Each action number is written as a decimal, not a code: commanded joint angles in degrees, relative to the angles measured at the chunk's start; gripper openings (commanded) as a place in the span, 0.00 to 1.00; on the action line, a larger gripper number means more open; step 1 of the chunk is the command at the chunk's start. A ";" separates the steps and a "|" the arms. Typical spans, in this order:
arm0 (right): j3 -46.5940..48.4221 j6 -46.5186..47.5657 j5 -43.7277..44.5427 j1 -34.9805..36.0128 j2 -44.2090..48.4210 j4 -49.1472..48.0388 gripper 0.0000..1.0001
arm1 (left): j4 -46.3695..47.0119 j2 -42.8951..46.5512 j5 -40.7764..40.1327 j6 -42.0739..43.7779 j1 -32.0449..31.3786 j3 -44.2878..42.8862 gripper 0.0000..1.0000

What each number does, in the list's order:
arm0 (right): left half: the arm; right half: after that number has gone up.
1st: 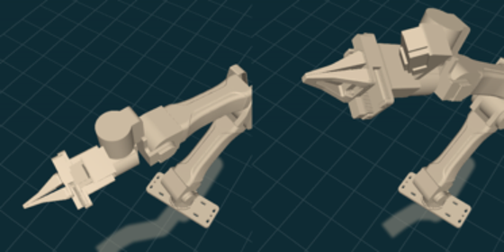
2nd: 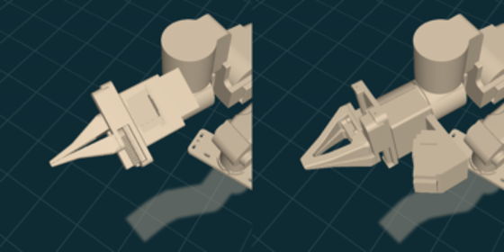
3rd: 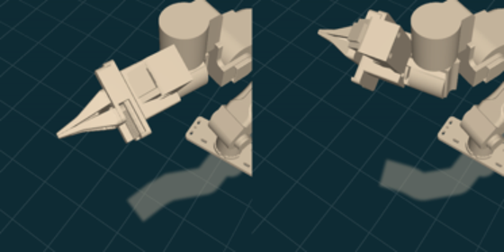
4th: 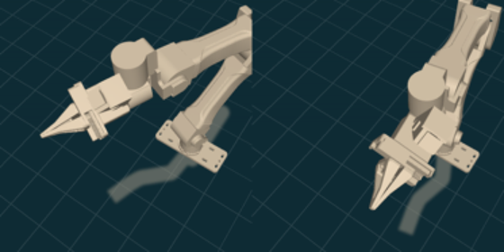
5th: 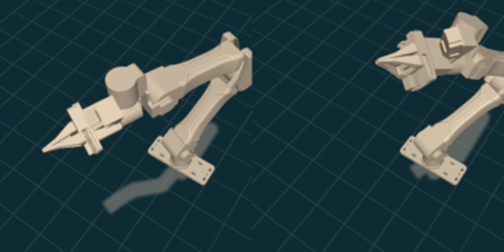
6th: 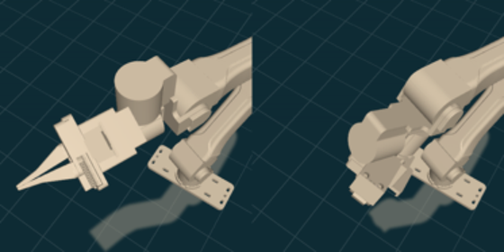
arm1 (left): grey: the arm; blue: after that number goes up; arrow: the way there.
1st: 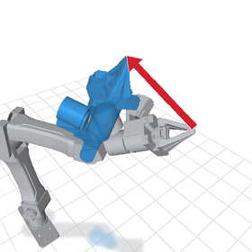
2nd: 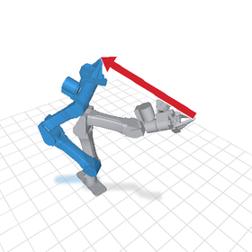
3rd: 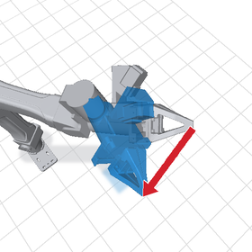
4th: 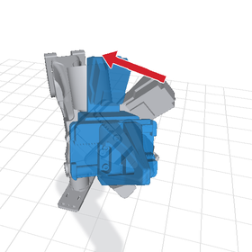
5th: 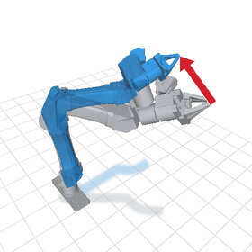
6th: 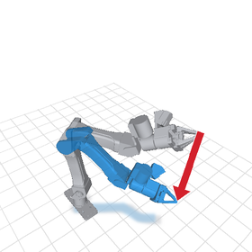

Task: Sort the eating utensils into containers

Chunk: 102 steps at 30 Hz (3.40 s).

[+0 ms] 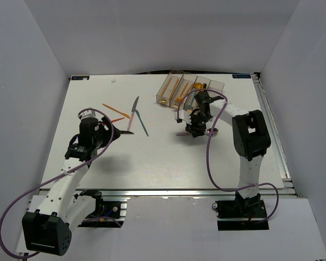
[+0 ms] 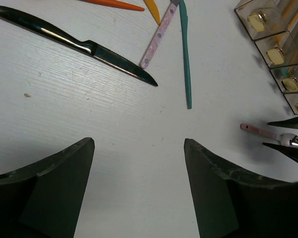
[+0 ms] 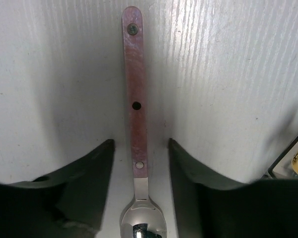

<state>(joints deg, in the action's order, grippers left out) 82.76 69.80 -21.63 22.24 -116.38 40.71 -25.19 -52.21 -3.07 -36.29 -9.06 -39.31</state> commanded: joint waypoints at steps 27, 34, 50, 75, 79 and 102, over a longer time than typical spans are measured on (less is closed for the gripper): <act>22.85 -31.70 -25.39 -0.44 5.46 -4.01 0.00 | -4.52 -0.35 -3.00 -5.63 1.06 -10.61 0.97; 30.26 -69.41 -12.60 -5.36 -0.60 -30.28 0.00 | -4.60 -0.88 -1.50 -7.65 1.24 -10.00 0.97; 33.26 -90.63 2.64 -10.46 -14.05 -48.00 0.00 | -6.01 -0.18 -1.32 -10.73 1.33 -8.59 0.97; 23.06 -88.87 0.80 -15.20 -11.24 -50.37 0.58 | -6.27 -6.68 -1.23 -20.13 1.50 -5.52 0.91; 23.76 -82.24 -9.78 -15.47 -8.35 -50.03 0.88 | -6.19 -11.85 -1.94 -23.46 1.76 -6.74 0.51; -2.87 -40.44 -36.73 -15.21 20.31 -28.84 0.89 | -18.58 -52.29 -5.89 -25.76 12.66 -32.84 0.77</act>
<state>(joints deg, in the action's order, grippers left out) 80.97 26.35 -56.86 7.20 -98.39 11.03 -41.85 -104.33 -6.22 -61.30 0.73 -69.56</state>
